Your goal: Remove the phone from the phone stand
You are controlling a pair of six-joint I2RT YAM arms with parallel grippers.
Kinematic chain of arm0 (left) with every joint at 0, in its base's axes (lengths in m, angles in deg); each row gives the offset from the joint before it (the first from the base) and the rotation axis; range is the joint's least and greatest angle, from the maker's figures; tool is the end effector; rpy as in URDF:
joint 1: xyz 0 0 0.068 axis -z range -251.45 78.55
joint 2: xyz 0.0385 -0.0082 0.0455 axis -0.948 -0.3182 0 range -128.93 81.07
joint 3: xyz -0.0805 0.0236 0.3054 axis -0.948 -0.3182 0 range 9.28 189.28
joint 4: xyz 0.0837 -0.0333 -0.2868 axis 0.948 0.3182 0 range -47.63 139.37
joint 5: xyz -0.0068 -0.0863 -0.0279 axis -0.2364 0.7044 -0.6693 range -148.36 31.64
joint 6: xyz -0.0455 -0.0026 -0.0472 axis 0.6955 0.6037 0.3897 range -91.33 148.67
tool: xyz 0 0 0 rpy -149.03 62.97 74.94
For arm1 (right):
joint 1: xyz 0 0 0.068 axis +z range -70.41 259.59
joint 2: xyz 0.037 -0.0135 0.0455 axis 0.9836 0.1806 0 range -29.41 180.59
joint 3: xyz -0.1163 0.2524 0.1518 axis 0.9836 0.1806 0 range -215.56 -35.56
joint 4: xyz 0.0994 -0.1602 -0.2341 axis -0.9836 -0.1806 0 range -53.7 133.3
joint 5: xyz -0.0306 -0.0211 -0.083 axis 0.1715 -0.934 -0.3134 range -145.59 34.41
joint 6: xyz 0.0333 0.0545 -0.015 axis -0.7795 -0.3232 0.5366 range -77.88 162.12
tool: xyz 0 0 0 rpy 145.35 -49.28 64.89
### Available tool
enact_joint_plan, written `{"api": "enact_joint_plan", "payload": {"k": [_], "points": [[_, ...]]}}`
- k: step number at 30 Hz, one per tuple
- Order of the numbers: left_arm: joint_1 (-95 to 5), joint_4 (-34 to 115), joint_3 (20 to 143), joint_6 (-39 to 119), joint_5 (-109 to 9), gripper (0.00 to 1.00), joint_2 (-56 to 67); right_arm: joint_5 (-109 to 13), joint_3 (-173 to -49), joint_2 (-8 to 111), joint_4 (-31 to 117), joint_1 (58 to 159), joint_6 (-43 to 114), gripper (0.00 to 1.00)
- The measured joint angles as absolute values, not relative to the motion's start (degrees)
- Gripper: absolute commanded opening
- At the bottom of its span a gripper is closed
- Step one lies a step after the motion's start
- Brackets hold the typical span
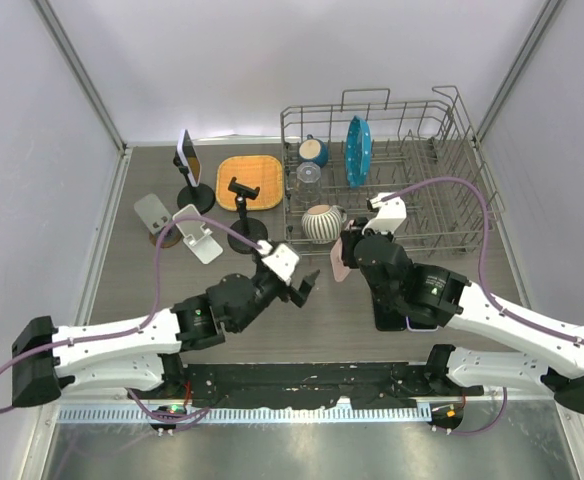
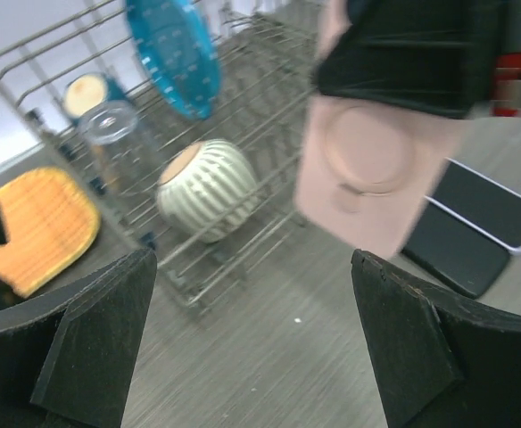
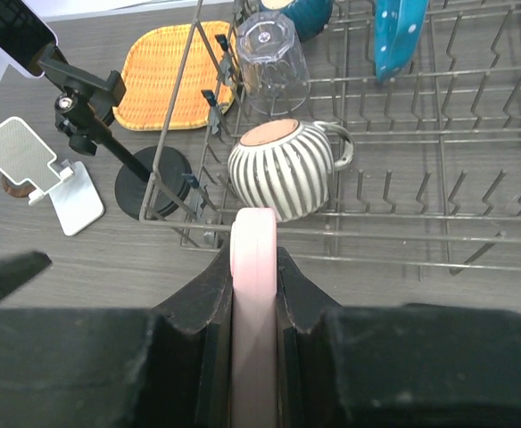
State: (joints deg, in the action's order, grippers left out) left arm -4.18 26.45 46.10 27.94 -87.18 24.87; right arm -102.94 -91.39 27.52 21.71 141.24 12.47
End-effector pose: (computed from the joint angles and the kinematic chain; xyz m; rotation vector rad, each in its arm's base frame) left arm 0.1222 -0.2277 0.3247 0.5736 1.5422 -0.4821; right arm 0.1470 0.1927 0.3849 0.0090 1.8457 0.3004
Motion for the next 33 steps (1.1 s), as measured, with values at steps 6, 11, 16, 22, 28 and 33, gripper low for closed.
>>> {"api": "enact_joint_plan", "payload": {"k": [6, 11, 16, 22, 28, 33], "points": [[3.4, 19.3, 46.1, 21.4, -87.3, 0.94, 19.5, -101.9, -91.4, 27.6, 20.3, 141.2, 8.3, 0.01], [6.0, 14.3, 47.0, 18.6, -89.9, 0.90, 12.7, -101.2, -91.4, 27.5, 20.1, 141.2, 5.7, 0.01], [7.3, 7.9, 47.7, 16.2, -95.1, 0.84, 6.1, -100.2, -90.9, 26.9, 20.3, 141.2, 3.9, 0.01], [7.3, 1.2, 49.8, 14.4, -100.8, 0.78, 0.7, -99.0, -89.4, 26.1, 21.1, 141.2, 1.9, 0.01], [8.1, -3.2, 51.3, 12.8, -103.4, 0.75, -2.9, -98.8, -87.7, 25.8, 21.8, 141.2, -0.6, 0.01], [9.2, -6.2, 52.2, 10.0, -105.6, 0.65, -6.2, -98.3, -87.1, 25.8, 21.9, 141.2, -2.7, 0.01]]}}
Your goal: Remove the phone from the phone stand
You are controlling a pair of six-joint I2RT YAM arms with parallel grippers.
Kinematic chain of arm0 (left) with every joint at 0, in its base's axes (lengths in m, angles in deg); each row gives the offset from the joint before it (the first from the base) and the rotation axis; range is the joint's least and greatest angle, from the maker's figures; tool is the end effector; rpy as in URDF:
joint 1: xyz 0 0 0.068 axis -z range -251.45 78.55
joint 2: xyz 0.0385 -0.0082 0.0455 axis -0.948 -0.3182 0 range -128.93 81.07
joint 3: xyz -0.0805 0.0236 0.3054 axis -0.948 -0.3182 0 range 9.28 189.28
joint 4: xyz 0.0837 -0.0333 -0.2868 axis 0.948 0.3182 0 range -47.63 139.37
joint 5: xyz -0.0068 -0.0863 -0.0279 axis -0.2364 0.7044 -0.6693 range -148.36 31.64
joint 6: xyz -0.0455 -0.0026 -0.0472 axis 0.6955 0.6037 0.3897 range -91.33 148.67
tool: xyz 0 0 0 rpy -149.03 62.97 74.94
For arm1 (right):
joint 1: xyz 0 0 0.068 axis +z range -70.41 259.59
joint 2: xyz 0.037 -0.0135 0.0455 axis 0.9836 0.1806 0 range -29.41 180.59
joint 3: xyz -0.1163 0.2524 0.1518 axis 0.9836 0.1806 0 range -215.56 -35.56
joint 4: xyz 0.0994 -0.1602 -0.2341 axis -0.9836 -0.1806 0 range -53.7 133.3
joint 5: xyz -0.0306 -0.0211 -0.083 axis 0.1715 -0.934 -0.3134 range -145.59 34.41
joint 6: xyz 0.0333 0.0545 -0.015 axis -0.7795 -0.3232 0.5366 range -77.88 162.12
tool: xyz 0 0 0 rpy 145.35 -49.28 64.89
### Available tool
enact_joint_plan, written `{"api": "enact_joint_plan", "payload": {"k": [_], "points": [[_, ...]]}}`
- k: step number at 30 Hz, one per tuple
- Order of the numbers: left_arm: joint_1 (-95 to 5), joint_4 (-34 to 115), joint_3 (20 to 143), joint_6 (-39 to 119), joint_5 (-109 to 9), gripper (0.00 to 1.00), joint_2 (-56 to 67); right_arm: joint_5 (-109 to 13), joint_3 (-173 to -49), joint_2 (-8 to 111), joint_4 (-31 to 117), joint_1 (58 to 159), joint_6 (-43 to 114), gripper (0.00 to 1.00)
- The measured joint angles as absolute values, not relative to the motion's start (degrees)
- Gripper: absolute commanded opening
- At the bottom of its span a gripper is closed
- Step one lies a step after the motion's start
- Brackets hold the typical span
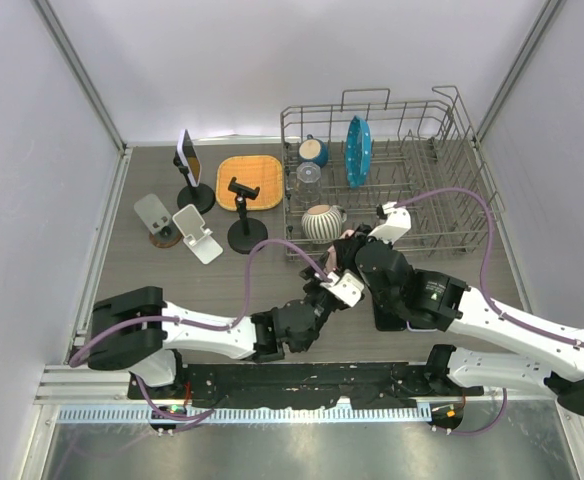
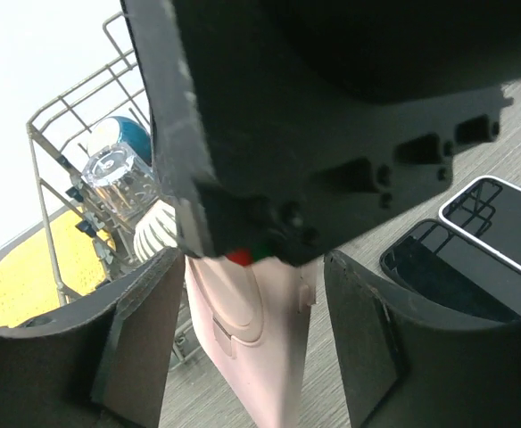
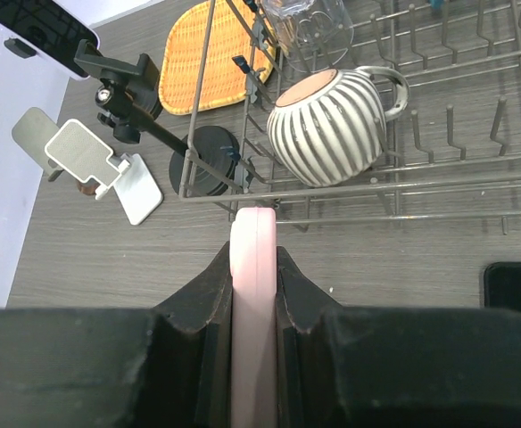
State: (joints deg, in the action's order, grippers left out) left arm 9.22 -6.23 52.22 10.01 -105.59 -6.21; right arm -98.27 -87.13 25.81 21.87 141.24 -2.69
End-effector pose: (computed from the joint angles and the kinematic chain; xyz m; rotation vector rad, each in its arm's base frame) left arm 0.0958 -0.3500 0.2731 0.6313 1.3886 -0.2485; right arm 0.1422 0.1900 0.3615 0.1854 1.9118 0.5137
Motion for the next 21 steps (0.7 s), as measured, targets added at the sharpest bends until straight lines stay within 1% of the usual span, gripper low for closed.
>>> {"api": "enact_joint_plan", "payload": {"k": [3, 7, 11, 15, 17, 20, 21], "points": [[10.4, -8.9, 52.4, 8.0, -107.6, 0.63, -8.0, -98.3, -87.0, 25.6, 21.8, 141.2, -3.5, 0.01], [11.2, -12.2, 52.4, 4.9, -110.4, 0.58, -9.8, -98.4, -86.6, 24.8, 21.9, 141.2, -4.6, 0.01], [11.6, -15.1, 52.4, 2.3, -113.6, 0.56, -11.4, -98.6, -86.2, 23.5, 22.0, 141.2, -5.3, 0.01], [11.6, -18.1, 52.4, 0.2, -116.1, 0.46, -12.6, -98.9, -85.9, 22.4, 22.3, 141.2, -6.1, 0.01], [11.8, -19.4, 52.4, -0.5, -116.6, 0.43, -13.1, -99.0, -85.6, 22.2, 22.8, 141.2, -6.5, 0.01], [11.9, -21.0, 52.4, -2.0, -117.6, 0.29, -13.8, -99.1, -85.3, 22.2, 23.2, 141.2, -7.2, 0.02], [12.1, -21.2, 52.4, -2.5, -117.9, 0.21, -14.0, -99.2, -85.2, 22.2, 23.2, 141.2, -7.5, 0.04]]}}
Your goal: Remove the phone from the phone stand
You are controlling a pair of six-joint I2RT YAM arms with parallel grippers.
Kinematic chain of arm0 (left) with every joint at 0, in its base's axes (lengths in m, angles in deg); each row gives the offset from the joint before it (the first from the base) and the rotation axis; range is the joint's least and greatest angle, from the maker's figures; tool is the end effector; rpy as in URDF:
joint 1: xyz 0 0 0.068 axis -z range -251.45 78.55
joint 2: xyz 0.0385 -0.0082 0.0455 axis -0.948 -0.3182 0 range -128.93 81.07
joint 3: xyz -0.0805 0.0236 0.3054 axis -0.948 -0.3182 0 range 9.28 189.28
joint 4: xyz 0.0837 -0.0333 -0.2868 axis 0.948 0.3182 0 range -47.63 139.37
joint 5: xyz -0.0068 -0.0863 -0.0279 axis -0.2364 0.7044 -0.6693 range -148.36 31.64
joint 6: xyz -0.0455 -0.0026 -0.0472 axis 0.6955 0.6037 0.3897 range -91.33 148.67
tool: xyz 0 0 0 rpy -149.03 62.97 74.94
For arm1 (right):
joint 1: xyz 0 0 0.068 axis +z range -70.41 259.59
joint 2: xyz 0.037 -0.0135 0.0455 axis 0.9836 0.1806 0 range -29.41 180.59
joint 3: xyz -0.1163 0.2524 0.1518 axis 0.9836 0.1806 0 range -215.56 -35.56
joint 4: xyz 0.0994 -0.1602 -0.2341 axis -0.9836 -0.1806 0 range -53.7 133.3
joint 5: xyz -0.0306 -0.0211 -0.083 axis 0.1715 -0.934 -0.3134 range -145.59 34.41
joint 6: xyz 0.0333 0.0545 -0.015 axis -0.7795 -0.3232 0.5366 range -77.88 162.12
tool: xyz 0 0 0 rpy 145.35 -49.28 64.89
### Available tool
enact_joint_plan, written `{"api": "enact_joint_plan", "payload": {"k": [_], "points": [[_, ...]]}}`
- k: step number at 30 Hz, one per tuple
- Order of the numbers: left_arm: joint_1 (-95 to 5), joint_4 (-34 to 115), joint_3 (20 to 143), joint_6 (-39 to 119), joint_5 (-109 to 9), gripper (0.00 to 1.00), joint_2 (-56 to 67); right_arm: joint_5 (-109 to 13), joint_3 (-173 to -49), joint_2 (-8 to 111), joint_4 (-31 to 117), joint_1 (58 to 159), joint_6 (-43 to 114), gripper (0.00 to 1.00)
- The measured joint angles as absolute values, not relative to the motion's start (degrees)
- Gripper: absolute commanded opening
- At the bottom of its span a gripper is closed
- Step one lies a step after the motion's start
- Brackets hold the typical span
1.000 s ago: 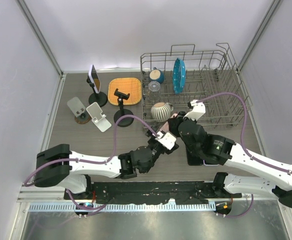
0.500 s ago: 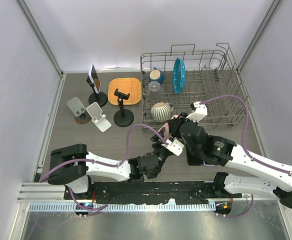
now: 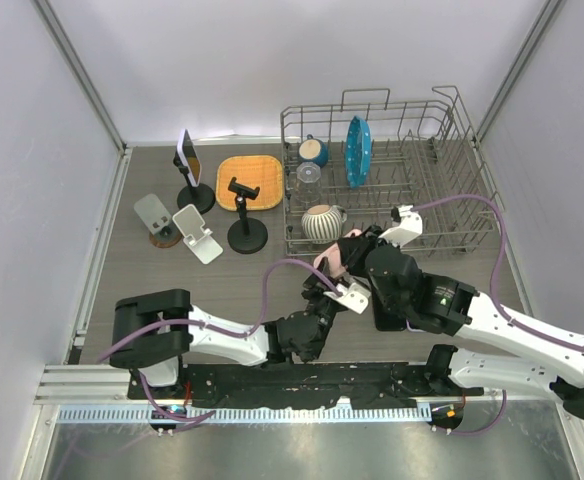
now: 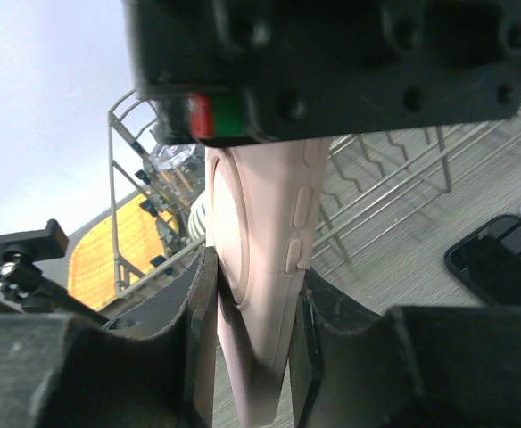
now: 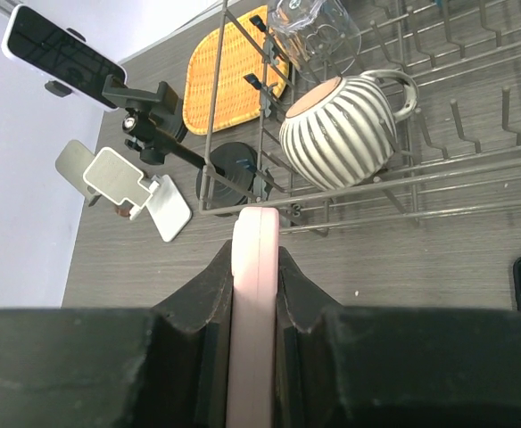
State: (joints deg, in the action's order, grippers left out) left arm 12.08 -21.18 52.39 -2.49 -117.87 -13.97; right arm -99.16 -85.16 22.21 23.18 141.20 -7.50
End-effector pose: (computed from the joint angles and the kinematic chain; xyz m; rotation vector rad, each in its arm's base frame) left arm 0.0857 -0.3619 0.2531 0.5574 1.3585 -0.0338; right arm 0.1357 0.1763 0.3637 0.2977 1.8674 0.6015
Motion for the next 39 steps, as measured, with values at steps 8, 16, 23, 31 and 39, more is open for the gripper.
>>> {"api": "enact_joint_plan", "payload": {"k": [8, 16, 23, 31, 39], "points": [[12.8, -20.8, 52.4, -8.8, -120.1, 0.00, -15.2, -99.8, -83.4, 22.0, 24.0, 141.2, -11.8, 0.39], [13.2, -20.7, 52.1, -3.0, -121.7, 0.00, -14.8, -100.3, -80.6, 14.1, 28.8, 141.4, -9.1, 0.80], [12.2, 0.0, 52.0, 16.5, -117.4, 0.00, -5.6, -103.6, -80.6, 8.4, 32.0, 141.4, -1.6, 0.88], [4.6, 26.9, 52.2, 45.9, -99.5, 0.00, 7.3, -108.7, -80.7, 4.3, 32.2, 141.4, 7.7, 0.91], [-6.6, 36.5, 48.2, 69.8, -81.0, 0.00, 12.2, -111.9, -80.7, 3.6, 32.1, 141.4, 11.3, 0.92]]}}
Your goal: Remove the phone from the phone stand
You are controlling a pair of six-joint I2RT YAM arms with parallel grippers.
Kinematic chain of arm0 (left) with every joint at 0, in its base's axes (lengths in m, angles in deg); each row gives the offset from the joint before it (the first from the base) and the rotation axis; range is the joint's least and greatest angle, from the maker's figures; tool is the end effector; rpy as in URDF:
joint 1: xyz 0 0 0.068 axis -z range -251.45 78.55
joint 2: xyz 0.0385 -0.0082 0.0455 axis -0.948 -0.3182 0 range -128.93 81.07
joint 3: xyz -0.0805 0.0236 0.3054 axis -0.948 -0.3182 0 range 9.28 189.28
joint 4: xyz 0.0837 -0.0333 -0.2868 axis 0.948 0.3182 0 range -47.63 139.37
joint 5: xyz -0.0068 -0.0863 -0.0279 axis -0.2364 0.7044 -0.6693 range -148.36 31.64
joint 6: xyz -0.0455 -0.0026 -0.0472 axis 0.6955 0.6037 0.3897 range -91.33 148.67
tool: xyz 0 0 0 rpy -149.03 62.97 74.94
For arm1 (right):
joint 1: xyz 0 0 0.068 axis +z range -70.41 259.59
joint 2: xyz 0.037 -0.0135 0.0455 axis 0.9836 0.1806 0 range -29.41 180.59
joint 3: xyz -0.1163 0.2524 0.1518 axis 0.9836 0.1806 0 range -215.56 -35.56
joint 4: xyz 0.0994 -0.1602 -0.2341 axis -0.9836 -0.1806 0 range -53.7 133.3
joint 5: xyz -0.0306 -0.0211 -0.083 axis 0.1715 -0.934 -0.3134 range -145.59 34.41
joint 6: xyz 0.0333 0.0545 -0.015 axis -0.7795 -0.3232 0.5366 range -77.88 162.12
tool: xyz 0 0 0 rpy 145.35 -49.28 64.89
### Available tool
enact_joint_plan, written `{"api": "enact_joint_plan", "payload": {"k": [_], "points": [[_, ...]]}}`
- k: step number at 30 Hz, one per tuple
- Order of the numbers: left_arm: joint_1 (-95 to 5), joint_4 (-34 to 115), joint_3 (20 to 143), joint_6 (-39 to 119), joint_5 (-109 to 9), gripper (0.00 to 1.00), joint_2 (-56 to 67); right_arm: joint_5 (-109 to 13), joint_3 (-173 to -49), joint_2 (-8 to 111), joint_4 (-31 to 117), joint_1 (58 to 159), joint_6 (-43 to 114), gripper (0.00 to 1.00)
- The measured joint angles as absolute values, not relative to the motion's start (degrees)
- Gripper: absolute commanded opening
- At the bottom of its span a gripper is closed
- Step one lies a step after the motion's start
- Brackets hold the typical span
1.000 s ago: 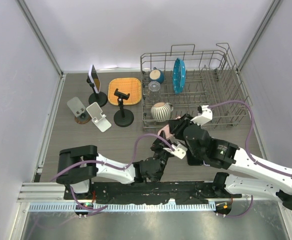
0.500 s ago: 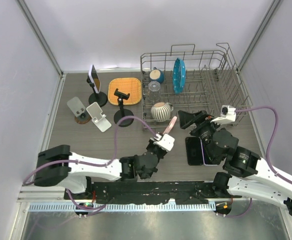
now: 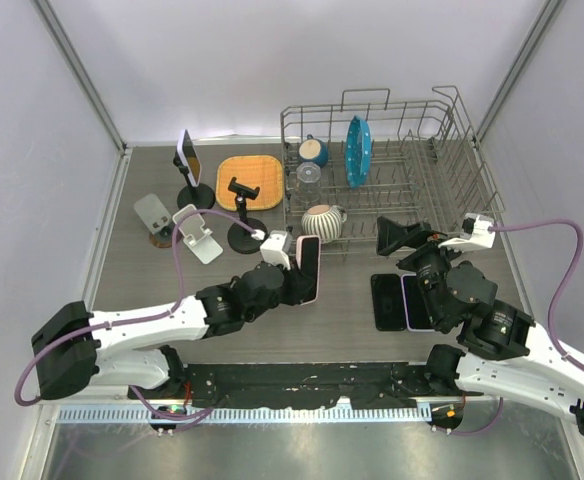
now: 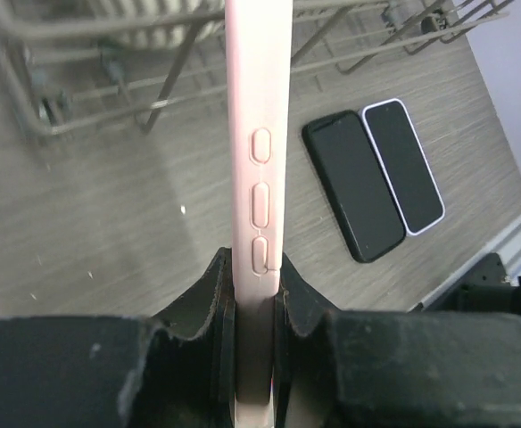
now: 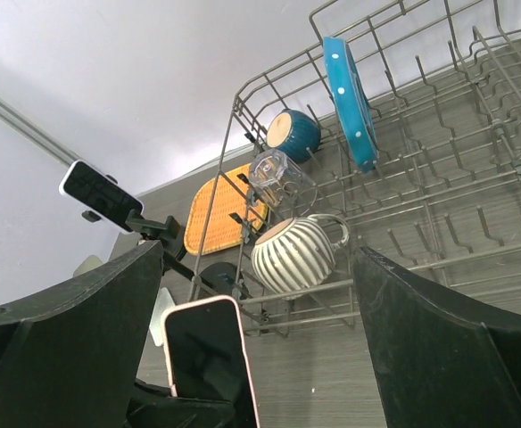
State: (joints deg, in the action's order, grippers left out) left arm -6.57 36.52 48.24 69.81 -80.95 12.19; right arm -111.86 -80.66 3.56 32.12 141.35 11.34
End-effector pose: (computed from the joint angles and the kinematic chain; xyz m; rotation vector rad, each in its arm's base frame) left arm 0.1443 -0.2614 0.2613 0.1604 2.0430 -0.8082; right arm 0.0996 0.0949 0.4022 0.3576 1.5433 0.5079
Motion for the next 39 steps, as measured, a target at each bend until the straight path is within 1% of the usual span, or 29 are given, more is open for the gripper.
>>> {"api": "enact_joint_plan", "payload": {"k": [2, 7, 10, 14, 22, 30, 32, 33, 36, 39], "points": [[-8.7, 36.1, 46.1, 74.6, -77.9, 0.00, 12.4, -112.0, -80.7, 3.6, 32.1, 141.4, 11.6, 0.92], [-10.7, 25.8, 41.2, 86.6, -71.6, 0.00, 11.0, -112.1, -80.6, 3.2, 31.5, 141.4, 11.6, 0.92], [-10.8, 19.7, 39.6, 93.6, -68.2, 0.00, 5.8, -112.1, -80.3, 2.4, 31.2, 141.4, 11.6, 0.92], [-10.8, 18.3, 37.4, 99.1, -66.3, 0.00, -0.7, -112.1, -79.9, 1.3, 31.0, 141.4, 11.6, 0.92], [-8.5, 15.3, 38.1, 102.2, -66.8, 0.00, -2.5, -113.0, -78.8, -0.3, 30.8, 141.4, 11.6, 0.92], [-7.7, 10.9, 42.1, 106.4, -66.4, 0.01, -13.2, -113.2, -78.3, -0.8, 30.8, 141.4, 11.6, 0.92], [-7.3, 9.6, 43.3, 107.5, -66.0, 0.01, -16.2, -113.4, -78.1, -1.4, 30.8, 141.4, 11.6, 0.92], [-7.1, 9.0, 43.7, 108.0, -65.7, 0.04, -17.3, -113.4, -78.0, -1.6, 30.8, 141.4, 11.7, 0.92], [-6.7, 7.8, 44.9, 109.4, -65.2, 0.08, -19.8, -113.6, -78.0, -2.1, 30.8, 141.4, 11.7, 0.92], [-6.2, 7.1, 46.3, 110.2, -64.7, 0.09, -21.5, -113.8, -77.9, -2.5, 30.8, 141.4, 11.7, 0.92]]}}
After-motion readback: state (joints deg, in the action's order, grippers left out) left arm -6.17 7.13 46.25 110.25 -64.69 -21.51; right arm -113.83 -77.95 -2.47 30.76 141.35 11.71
